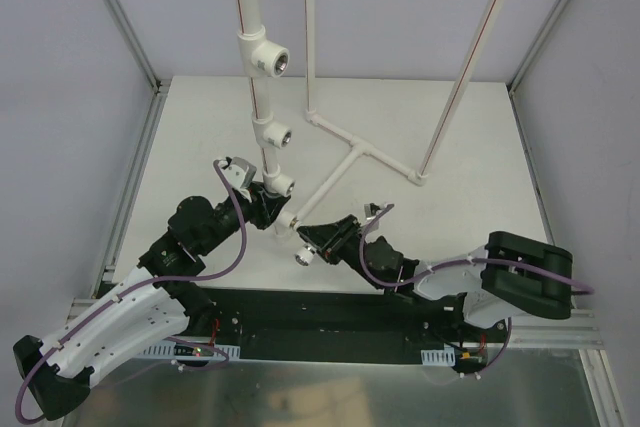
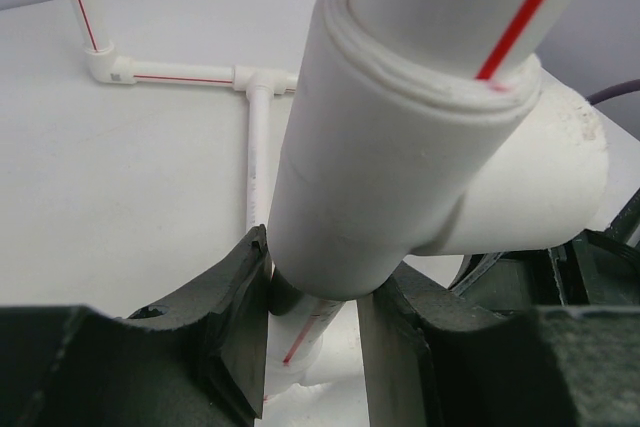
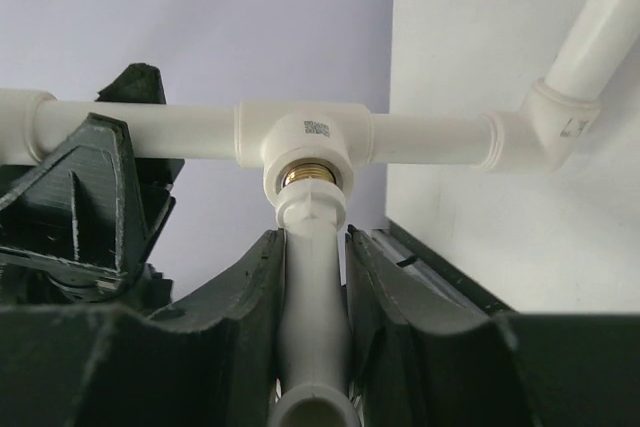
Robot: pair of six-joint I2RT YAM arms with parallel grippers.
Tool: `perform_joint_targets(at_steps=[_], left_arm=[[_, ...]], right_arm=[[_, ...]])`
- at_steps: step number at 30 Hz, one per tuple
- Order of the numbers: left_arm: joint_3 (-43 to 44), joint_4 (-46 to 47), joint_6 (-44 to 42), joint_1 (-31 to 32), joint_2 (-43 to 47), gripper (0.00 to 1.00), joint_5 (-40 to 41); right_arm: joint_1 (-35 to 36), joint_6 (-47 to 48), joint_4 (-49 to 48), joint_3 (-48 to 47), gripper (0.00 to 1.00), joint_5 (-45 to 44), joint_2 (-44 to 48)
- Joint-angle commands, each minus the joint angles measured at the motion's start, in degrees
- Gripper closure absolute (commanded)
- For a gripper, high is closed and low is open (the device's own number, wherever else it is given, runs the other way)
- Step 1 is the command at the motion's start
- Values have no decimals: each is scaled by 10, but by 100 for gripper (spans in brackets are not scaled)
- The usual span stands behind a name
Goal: Install the water faucets
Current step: Install the water faucet onto the adaptor.
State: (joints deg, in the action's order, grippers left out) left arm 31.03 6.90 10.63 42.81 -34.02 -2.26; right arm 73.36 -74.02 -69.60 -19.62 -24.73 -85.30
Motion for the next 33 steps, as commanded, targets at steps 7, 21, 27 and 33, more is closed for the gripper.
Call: perform_joint_targets(at_steps=[7,21,27,33], left_arm=[[18,63,79,44,-24,100,-101],[18,69,80,53,-26,100,-97],[17,68,82,54,-26,100,-98],[13,69,84,55,-25,100,-97]], right_arm=[[42,314,267,-96,100,28,95],[61,593,49,-32,100,20,22],[61,684,-47,-6,100,24,-18],[62,736,-74,-9,100,31,-53]])
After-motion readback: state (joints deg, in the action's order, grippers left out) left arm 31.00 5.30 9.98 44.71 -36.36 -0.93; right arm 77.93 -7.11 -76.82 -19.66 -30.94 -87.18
